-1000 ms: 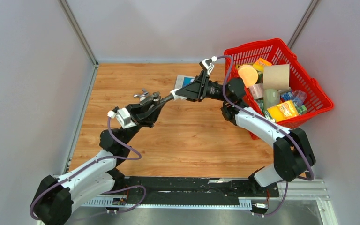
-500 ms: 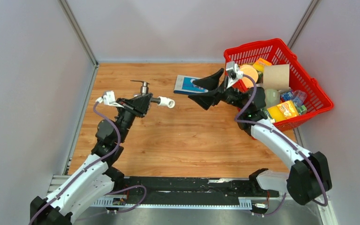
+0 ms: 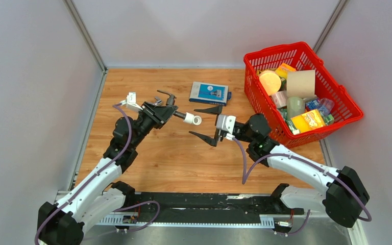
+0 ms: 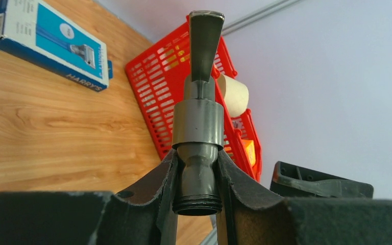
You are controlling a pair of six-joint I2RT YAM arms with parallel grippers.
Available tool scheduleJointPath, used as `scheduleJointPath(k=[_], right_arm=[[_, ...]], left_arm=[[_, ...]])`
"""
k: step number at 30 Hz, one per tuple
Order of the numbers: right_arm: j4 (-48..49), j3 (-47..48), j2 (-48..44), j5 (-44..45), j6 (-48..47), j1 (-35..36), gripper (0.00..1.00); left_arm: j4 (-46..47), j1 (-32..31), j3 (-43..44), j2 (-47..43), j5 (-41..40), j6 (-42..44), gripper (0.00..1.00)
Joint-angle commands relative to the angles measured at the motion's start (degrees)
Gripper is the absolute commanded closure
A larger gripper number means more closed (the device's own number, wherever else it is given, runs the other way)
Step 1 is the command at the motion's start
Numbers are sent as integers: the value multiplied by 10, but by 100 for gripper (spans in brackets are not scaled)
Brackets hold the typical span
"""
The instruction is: Install the water faucets
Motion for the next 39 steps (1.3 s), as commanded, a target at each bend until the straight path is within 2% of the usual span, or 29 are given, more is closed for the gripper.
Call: scheduleJointPath(k=[1,8,12,19,22,25,27,30,31,37,39], right_arm=[[4,12,19,43,-78,13,24],[9,16,46,66,-80,25,27],[28,16,54,77,-59,26,32],[33,24,65,91,-22,25,48],[33,32,67,69,14,16,68],[45,45,68,14,83,-1,86],[66,50,69,-13,141,-14,92],[103,64,83,-65,254,-35,99],[116,69,92,-78,301,-44,100],[257,118,158,-171,617,-78,100],[326,134,187,-200,722,-83,100]], left_arm=[[46,3,41,-18,30,-35,100],[54,3,44,-21,43,-35,100],[66,3,46,-24,51,-32,100],[132,4,27,-25,67,-14,100],[176,4,20,-25,81,13,100],[228,11,11,-17,112,50,100],[262,18,-4,-14,125,62,100],[411,26,-36,8,157,71,100],[481,31,-51,19,165,72,100],[730,40,-61,106,238,36,100],[734,40,-38,120,276,30,100]])
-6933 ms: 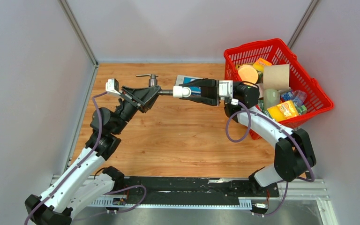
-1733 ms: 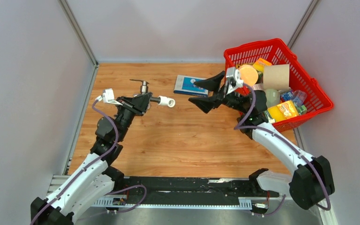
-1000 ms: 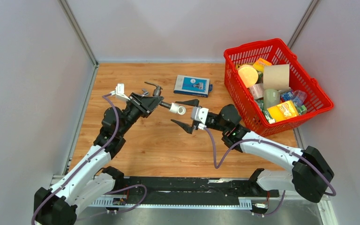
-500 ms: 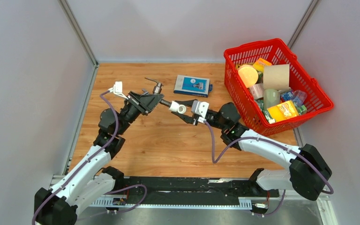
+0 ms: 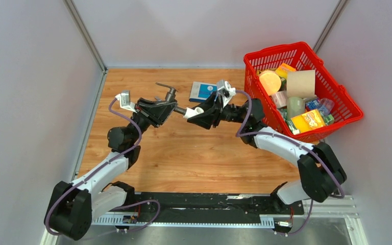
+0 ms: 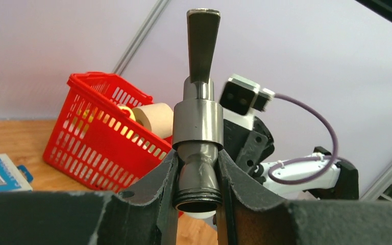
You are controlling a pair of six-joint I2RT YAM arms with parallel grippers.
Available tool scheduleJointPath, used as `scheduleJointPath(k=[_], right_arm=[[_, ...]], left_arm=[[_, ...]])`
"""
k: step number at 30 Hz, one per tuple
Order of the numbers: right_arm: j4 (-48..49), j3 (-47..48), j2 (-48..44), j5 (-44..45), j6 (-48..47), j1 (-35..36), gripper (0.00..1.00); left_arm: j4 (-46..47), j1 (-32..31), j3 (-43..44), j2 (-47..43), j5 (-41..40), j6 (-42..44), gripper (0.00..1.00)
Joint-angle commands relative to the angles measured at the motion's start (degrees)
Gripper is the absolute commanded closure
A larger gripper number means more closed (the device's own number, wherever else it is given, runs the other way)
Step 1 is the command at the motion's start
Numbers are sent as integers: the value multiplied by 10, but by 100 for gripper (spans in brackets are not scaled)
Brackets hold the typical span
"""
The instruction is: Install the water faucets
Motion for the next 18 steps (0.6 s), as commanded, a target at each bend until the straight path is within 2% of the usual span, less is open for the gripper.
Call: scheduleJointPath(k=[1,3,5,8,9,13,15,18], right_arm=[[217,66,53,-85,332,-14,100],[280,76,82,-85,434,-21,100],[318,84,104,-76,499,-26,100],[302,96,119,-71,514,-31,94],[292,98,117,-71,501,-31,91],[200,105,86,-65,395,-33,51],[134,104,63,-54,313,-36,41],[-19,102,15,-13,159,-40,33]], left_arm=[[254,0,43,30,127,-2,100],[254,0,51,22,150,24,100],[254,1,45,3,152,59,100],[251,0,38,-19,145,79,100],[247,0,35,-22,141,79,100],[217,0,16,-31,99,69,100],[206,1,-4,-41,54,69,100],[183,1,-36,-56,-34,75,100]])
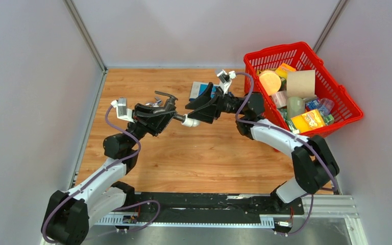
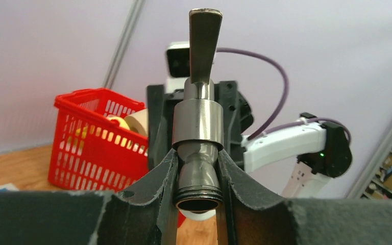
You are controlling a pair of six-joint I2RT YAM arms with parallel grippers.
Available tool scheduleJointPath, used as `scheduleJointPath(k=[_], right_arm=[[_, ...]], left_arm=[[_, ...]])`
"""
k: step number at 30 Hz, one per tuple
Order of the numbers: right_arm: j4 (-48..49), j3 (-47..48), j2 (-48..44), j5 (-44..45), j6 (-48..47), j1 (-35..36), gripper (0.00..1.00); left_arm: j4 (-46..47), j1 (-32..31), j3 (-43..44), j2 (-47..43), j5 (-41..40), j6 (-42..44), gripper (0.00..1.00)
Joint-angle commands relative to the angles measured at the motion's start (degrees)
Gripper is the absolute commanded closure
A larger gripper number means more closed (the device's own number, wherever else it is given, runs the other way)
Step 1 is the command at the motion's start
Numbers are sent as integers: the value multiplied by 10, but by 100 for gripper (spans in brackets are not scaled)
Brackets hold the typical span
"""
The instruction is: Install the water faucets
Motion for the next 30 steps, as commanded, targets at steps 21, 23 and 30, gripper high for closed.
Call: scheduleJointPath(k=[21,23,30], right_arm=[[-263,-148,-259,343,-994,180,27],[-260,-145,-250,372,-1038,203,27],[-245,-128,-193,430,-1138,226,25]], left_arm=[[-407,-1,64,-150,-253,-134,100],[-427,-1,74,-147,-248,-144,100],[-430,-2,87,-136,-220,-173,100]])
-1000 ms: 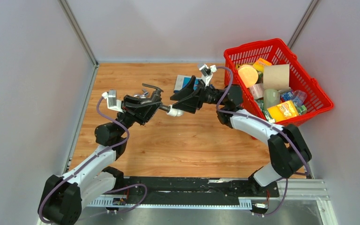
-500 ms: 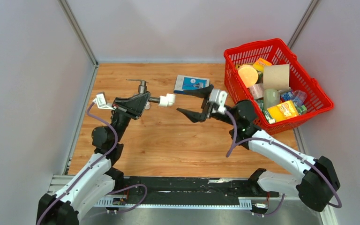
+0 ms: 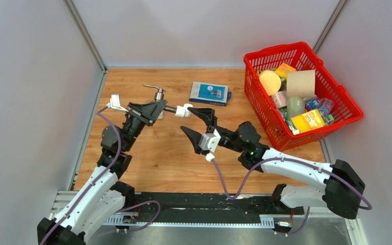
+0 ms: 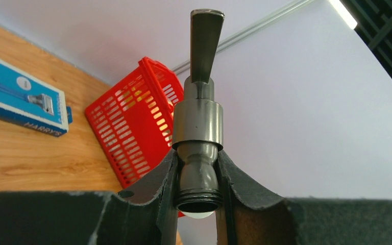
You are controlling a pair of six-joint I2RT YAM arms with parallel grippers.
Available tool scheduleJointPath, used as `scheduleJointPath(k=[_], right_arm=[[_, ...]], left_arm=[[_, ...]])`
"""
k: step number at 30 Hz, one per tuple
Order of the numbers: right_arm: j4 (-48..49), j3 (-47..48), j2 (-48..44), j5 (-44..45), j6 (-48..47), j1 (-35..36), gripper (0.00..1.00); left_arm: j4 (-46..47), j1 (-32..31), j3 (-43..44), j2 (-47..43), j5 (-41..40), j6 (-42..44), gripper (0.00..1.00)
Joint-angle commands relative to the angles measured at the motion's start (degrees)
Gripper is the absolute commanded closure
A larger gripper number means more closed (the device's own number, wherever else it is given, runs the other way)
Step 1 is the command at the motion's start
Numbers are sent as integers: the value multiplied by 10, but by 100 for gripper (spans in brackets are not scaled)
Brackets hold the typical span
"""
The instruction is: Install the water faucets
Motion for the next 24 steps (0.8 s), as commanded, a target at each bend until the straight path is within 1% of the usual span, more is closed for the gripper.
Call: scheduleJointPath(k=[1,5,7,10,12,15,17,20,22,24], right_arm=[[26,22,35,56,-98,5,25],[63,19,61,85,-118,7,27],[104,12,73,102,-111,7,29],[132,13,88,107,-94,6,34],[142,16,95,104,-79,6,39],[129,29,99,94,-39,5,50],[118,35,99,79,-3,3,59],[90,43,86,39,61,-9,77],[54,58,77,-4,137,-23,86],[34,77,69,-51,239,-47,94]], left_arm=[[14,0,39,0,18,-34,100],[21,0,41,1,29,-41,100],[26,0,41,2,33,-45,100],[32,1,43,6,47,-52,100],[40,0,46,9,54,-57,100],[57,1,45,13,62,-59,100],[71,0,46,15,64,-56,100],[95,0,42,17,71,-47,100],[142,0,33,21,76,-32,100],[199,0,23,27,81,-20,100]])
